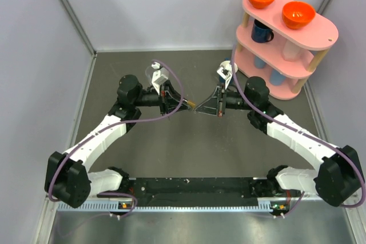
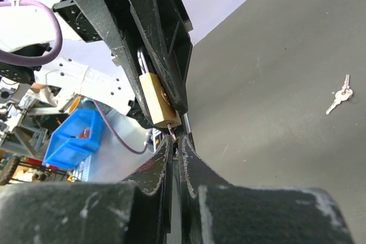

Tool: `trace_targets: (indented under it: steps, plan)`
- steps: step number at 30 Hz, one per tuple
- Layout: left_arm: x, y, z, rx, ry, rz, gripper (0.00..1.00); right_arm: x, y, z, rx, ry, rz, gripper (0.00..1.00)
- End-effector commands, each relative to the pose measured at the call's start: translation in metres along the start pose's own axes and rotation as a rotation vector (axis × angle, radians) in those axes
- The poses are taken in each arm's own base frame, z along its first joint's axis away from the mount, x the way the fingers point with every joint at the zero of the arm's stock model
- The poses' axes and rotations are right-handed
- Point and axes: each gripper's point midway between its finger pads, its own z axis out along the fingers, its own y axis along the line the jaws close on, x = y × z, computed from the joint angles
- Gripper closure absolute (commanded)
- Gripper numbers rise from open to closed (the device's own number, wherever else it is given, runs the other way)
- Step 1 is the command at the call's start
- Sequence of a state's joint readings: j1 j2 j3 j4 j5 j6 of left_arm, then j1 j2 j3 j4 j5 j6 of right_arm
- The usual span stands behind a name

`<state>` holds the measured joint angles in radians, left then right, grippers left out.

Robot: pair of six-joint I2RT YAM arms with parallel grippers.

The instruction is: Unlock with the key

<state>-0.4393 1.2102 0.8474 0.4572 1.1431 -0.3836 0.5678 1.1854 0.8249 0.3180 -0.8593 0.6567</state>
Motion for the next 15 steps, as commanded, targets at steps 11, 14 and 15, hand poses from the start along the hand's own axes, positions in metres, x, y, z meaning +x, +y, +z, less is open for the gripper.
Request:
trace_targets:
  steps: [11,14,15]
  plan:
    - [-0.0090,-0.0206,0.0006,0.058,0.022,0.114,1.00,-0.0168,0.0262,0.0054,-0.104,-0.033,-0.082,1.00]
    - [-0.0101,-0.0216,0.0012,0.071,0.025,0.116,1.00,-0.0145,0.0249,0.0060,-0.107,-0.029,-0.070,1.00]
    - [-0.0102,-0.0236,0.0012,0.087,0.027,0.121,1.00,-0.0142,0.0244,0.0062,-0.107,-0.029,-0.069,1.00]
